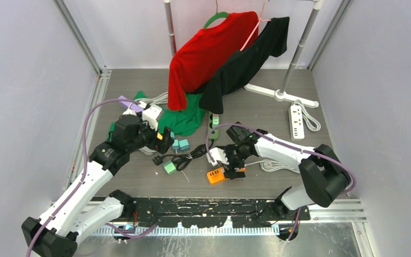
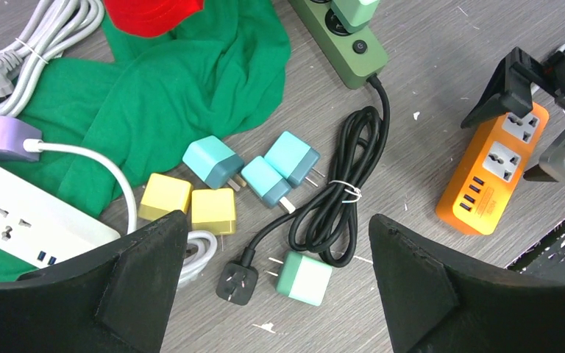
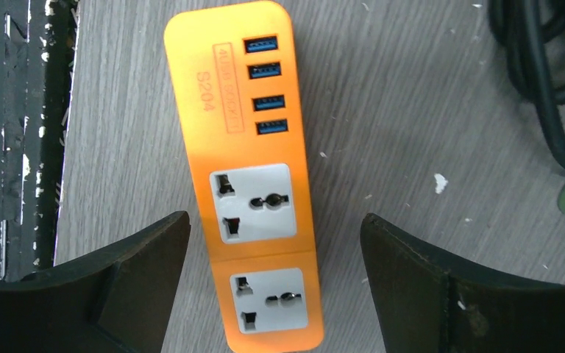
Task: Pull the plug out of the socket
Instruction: Pick up the socket from the center of the board, then place the socket at the center of the board, then move the socket to the center of the board.
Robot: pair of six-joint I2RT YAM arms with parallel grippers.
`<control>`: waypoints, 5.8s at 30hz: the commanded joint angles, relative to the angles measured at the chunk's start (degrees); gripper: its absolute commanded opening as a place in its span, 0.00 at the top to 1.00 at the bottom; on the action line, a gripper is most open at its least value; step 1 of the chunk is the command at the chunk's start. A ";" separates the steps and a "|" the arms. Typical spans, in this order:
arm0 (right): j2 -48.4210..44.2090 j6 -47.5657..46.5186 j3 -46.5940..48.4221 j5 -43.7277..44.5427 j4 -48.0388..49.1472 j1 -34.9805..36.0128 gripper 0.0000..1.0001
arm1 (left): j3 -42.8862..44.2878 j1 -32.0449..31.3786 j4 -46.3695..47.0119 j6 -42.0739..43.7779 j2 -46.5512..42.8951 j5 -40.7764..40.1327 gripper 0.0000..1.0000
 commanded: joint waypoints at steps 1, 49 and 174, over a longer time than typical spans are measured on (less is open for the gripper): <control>1.11 -2.07 0.52 1.26 -0.51 1.99 0.11 | -0.34 -0.09 2.35 1.33 -1.75 -0.97 0.08; -5.88 61.73 -0.50 40.46 39.70 -36.18 0.90 | -0.76 -0.09 2.95 1.17 -4.12 1.26 0.08; -20.15 63.69 5.35 -15.16 18.52 -40.40 0.00 | 21.99 -21.30 24.11 -22.40 59.92 -16.65 0.92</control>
